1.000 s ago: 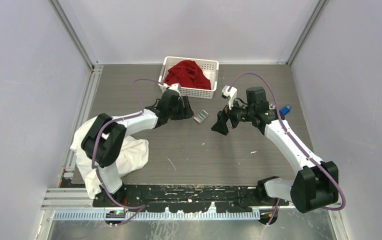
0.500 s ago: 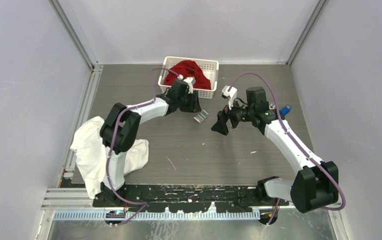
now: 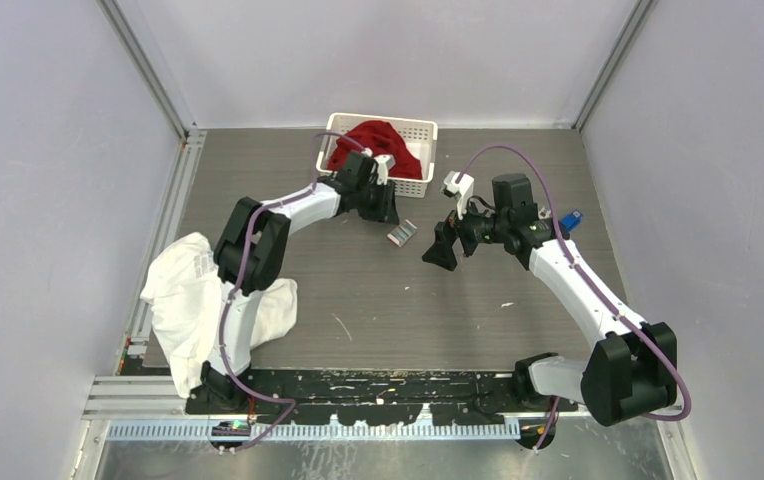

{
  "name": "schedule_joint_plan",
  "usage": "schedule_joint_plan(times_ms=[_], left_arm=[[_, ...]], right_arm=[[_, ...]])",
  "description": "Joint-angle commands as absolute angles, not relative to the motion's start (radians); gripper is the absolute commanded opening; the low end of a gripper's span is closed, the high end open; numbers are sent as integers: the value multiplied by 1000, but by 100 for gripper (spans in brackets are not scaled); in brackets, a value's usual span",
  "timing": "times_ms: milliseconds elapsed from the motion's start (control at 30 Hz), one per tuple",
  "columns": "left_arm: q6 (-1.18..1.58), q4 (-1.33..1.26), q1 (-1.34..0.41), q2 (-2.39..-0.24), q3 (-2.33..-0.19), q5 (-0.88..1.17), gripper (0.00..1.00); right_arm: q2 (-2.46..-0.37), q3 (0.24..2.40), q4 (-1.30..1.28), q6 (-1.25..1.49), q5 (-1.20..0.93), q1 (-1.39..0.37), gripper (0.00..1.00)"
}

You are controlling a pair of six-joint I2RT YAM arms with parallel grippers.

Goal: Unload the staples from the stapler
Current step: Adjust the staple box at the center of the board.

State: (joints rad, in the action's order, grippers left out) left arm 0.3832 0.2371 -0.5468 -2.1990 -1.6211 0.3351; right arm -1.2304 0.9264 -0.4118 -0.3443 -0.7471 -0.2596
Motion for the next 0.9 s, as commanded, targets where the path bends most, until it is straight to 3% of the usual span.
schedule_joint_plan(times_ms=[0,867], left_arm=[[357,262,-542,-2217,-1676,418,34],[296,268,-532,-2296,-1725,546,16]], right_arm=[[-1216,943,-376,-350,-777,-258,100],[-1214,946,-385,-354,-779,-259,100]])
